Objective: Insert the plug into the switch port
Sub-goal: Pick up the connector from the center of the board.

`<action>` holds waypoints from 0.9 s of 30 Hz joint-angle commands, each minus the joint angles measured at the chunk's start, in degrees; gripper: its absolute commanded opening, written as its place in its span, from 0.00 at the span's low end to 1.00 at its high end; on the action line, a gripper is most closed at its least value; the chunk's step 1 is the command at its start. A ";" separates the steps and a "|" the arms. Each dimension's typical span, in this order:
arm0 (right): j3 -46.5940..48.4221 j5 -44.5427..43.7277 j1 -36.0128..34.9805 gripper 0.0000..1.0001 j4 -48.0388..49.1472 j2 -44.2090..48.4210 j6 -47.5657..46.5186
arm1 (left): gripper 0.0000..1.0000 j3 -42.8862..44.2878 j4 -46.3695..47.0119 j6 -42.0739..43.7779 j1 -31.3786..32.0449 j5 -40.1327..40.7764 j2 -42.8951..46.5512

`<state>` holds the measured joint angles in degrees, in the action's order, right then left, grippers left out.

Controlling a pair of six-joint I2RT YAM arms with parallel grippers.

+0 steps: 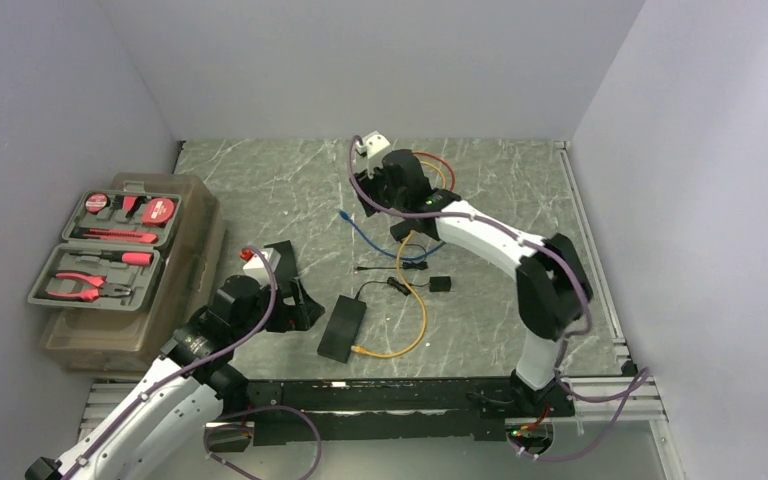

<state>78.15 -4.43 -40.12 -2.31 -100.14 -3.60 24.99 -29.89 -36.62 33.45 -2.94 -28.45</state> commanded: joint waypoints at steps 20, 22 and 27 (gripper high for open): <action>16.89 16.90 2.88 0.54 -7.02 -25.32 3.51 | 0.99 0.69 -0.44 -0.58 -0.32 1.34 1.28; 18.00 16.95 2.83 0.52 -7.45 -26.46 3.51 | 0.99 0.82 -0.85 -0.61 -0.32 1.49 1.44; 20.22 17.43 2.78 0.44 -8.10 -28.73 3.51 | 0.99 0.67 -1.13 -0.94 -0.32 1.68 1.98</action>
<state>95.02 12.10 -37.58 -10.55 -127.76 -0.67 24.99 -31.20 -37.08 33.34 -2.07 -27.20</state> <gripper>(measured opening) 0.462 0.988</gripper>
